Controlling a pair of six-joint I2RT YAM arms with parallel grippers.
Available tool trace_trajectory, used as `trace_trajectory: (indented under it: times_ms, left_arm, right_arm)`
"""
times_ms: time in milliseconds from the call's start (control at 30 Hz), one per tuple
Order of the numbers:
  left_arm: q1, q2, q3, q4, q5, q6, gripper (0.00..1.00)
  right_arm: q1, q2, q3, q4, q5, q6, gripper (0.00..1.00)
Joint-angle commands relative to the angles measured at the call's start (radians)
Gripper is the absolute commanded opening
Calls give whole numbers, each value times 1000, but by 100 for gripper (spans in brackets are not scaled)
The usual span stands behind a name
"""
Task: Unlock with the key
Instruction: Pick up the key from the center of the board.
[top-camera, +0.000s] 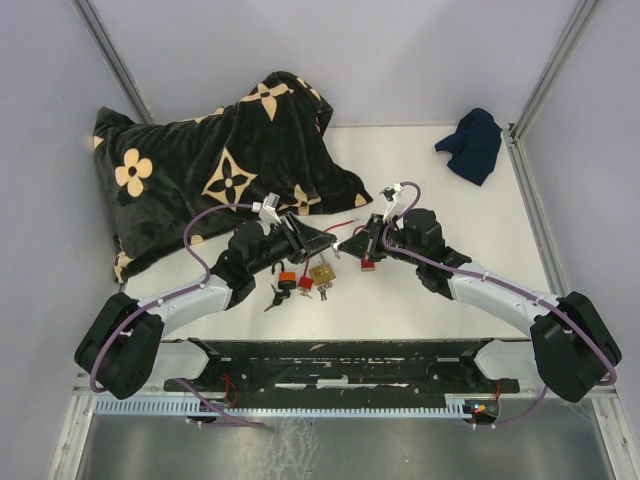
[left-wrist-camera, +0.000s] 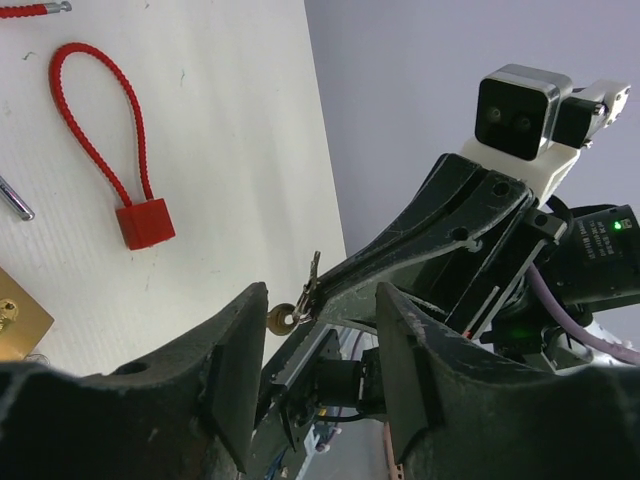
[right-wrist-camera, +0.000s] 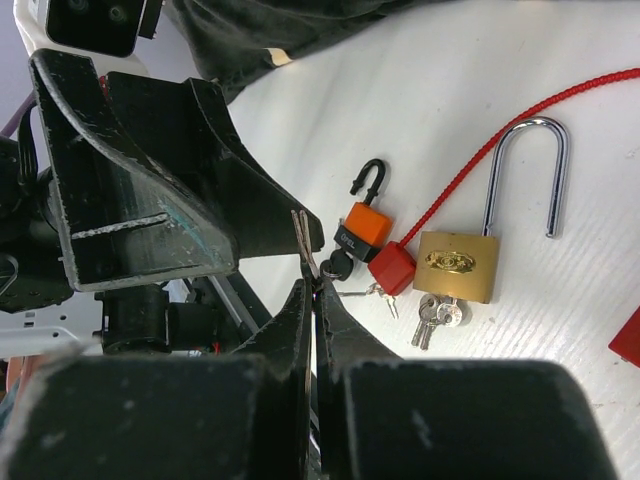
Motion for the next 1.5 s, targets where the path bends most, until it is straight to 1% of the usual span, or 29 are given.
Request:
trace_trajectory:
  times_ms: [0,133,267,633,933,1033,1100,1133,1200,1300,1400,1467]
  left_arm:
    - [-6,-20,-17,79,1,-55,56]
    - [-6,-36,-25,76,-30,-52,57]
    - [-6,-21,-11,77,-42,-50,51]
    - [-6,-20,-4,94,-54,-37,25]
    - [-6,-17,-6,93,-60,-22,19]
    - [-6,-21,-6,88,-62,-18,12]
    - [-6,-24,-4,82,-59,-11,4]
    - [-6,-28,-3,75,-59,-4,3]
    - [-6,-36,-2,65,-60,10,3]
    - [-5,-56,5,25,-61,62,3]
    - [-2,-82,39,-63,-50,153,3]
    - [-3,-88,63,-103,-26,227,3]
  right_arm:
    - [9,-14,1,69,1,15,2]
    - [16,6,6,81,-21,15,2]
    - [22,5,4,83,-21,16,2]
    - [26,5,6,71,-22,7,2]
    - [34,12,9,74,-35,5,2]
    - [35,12,9,72,-35,2,2]
    - [35,13,7,72,-34,2,2]
    - [35,12,6,72,-33,3,2]
    - [35,10,6,71,-32,-1,7]
    - [33,-7,15,51,-32,-31,19]
    - [23,-31,44,-8,-50,-81,33]
    - [15,-33,70,-49,-91,-120,40]
